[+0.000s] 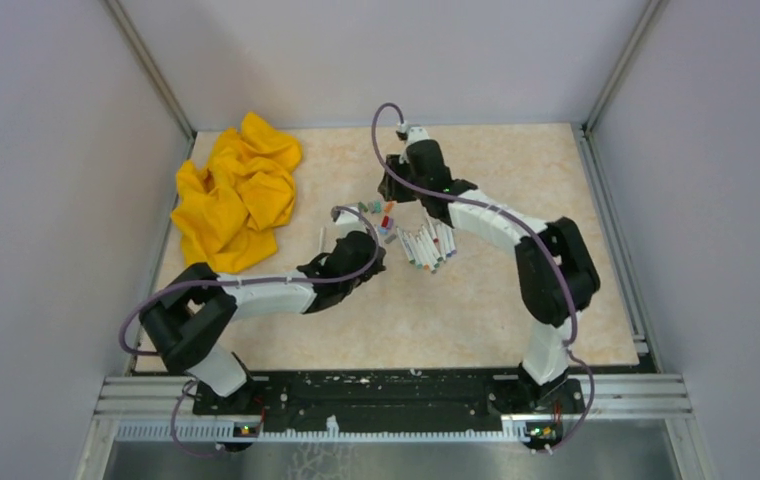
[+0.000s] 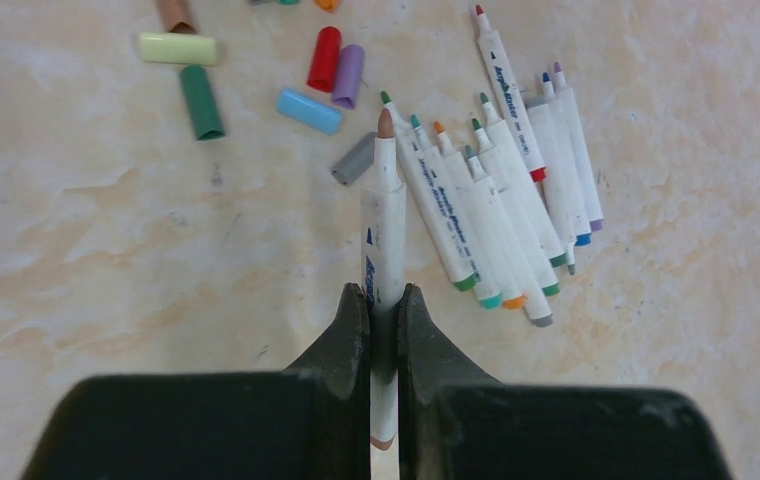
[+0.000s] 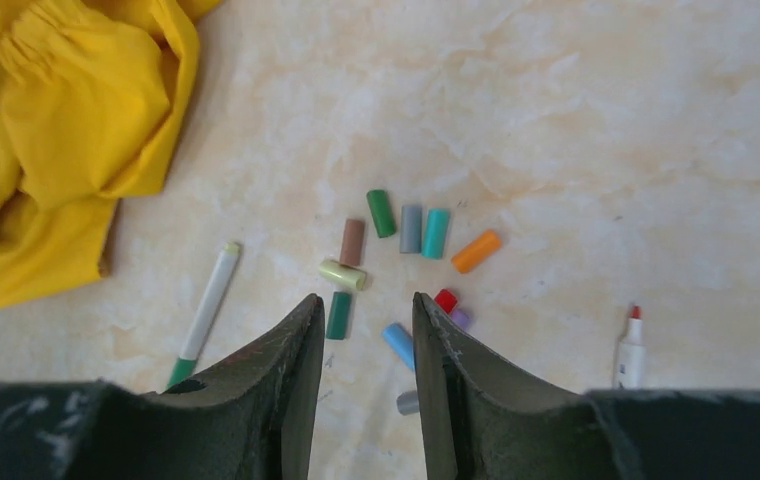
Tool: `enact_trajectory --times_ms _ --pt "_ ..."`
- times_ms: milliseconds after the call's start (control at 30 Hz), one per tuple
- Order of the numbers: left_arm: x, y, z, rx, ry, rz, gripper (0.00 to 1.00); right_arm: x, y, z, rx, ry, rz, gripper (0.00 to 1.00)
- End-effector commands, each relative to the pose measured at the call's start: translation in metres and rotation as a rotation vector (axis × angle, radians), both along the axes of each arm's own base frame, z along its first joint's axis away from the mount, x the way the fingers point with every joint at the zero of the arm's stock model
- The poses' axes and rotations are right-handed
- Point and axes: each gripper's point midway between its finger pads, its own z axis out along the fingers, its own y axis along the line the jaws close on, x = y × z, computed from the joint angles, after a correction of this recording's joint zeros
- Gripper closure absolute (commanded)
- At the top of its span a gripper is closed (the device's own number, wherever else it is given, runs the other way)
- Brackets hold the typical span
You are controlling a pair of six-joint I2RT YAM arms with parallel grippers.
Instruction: Open the pen caps
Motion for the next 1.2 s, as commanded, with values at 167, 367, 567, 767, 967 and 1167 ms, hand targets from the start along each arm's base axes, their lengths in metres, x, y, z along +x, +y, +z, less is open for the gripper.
enact_trajectory --times_ms 167,367,567,767,967,1167 --pt "0.023 -0.048 -0.026 -0.035 0.178 -0.022 1.00 0.001 -0.061 0.100 0.160 -0.201 -0.155 0.62" --pt "0.027 -0.053 -0.047 0.004 0.272 0.033 1.00 -0.018 -0.079 0.109 0.179 -0.224 -0.189 0.61" --pt "0.026 -0.051 -0.064 0.019 0.334 0.066 1.00 -0.032 -0.083 0.105 0.202 -0.219 -0.182 0.61" --pt "0.027 -0.053 -0.076 0.022 0.373 0.067 0.90 -0.042 -0.087 0.102 0.208 -0.216 -0.184 0.61" --pt "0.030 -0.058 -0.084 0.015 0.389 0.054 0.83 -0.047 -0.091 0.098 0.203 -0.209 -0.189 0.61" --pt "0.033 -0.063 -0.080 0.007 0.388 0.043 0.69 -0.049 -0.092 0.096 0.201 -0.205 -0.189 0.61"
